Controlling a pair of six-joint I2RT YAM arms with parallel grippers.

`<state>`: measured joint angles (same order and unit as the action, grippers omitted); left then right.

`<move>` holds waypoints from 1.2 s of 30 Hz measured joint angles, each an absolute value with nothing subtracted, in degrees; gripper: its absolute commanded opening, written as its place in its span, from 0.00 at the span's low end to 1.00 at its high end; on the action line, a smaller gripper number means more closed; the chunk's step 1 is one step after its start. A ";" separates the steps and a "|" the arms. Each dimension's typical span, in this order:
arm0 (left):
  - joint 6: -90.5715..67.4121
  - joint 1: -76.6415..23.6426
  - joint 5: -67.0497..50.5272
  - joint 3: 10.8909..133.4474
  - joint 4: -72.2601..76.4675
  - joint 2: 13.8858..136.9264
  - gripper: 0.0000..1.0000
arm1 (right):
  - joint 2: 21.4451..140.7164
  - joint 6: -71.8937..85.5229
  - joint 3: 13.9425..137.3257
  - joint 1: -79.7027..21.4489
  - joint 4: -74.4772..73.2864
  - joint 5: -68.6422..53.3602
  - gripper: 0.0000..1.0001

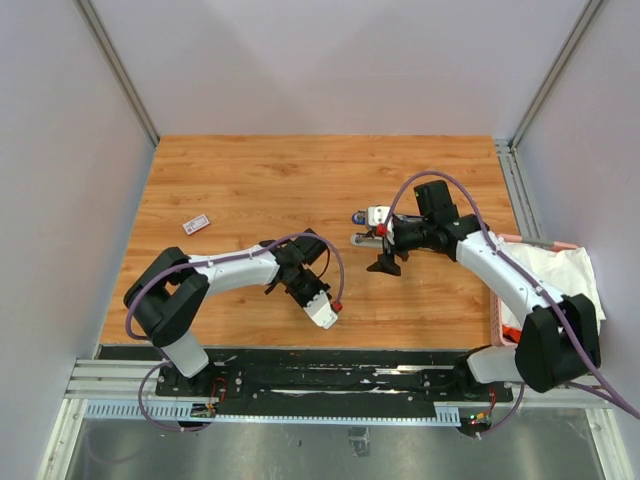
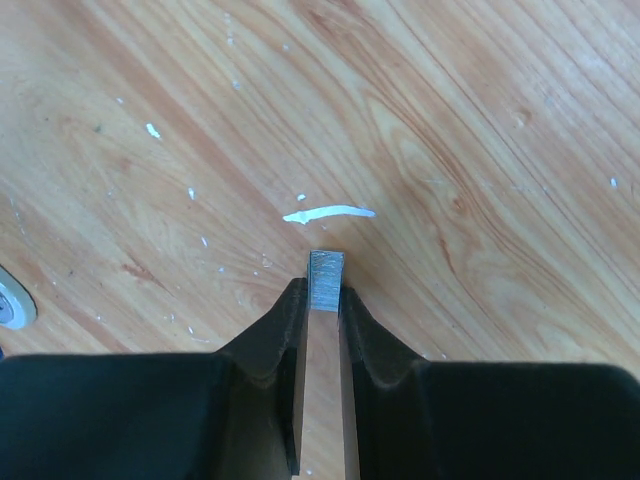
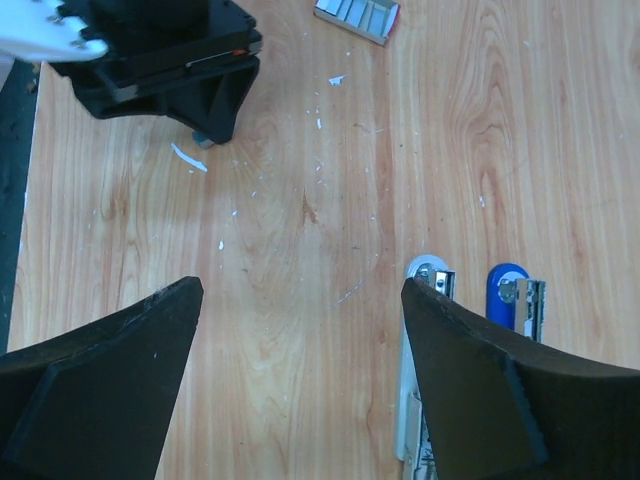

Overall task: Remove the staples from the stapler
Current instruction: Pick up the staple from the center of the board.

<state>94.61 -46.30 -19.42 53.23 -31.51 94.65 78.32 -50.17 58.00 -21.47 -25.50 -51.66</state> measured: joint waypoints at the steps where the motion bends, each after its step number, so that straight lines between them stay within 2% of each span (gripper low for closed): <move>1: 93.45 -46.02 -20.36 53.23 -31.09 94.65 0.13 | 77.47 -51.77 57.34 -21.47 -25.67 -51.88 0.84; 14: 82.52 -41.12 -32.60 53.34 -30.06 94.67 0.13 | 65.69 -79.92 51.11 -21.45 -30.79 -52.01 0.78; 26: 74.61 -36.03 -44.86 59.51 -32.75 97.60 0.13 | 64.45 -107.22 45.28 -21.80 -41.47 -54.30 0.71; 32: 73.14 -35.22 -49.28 61.10 -35.88 98.91 0.14 | 67.90 -111.15 44.60 -25.80 -40.95 -56.53 0.70; 36: 72.93 -34.94 -51.90 62.28 -38.15 98.98 0.14 | 72.07 -107.28 44.60 -31.59 -36.12 -54.94 0.63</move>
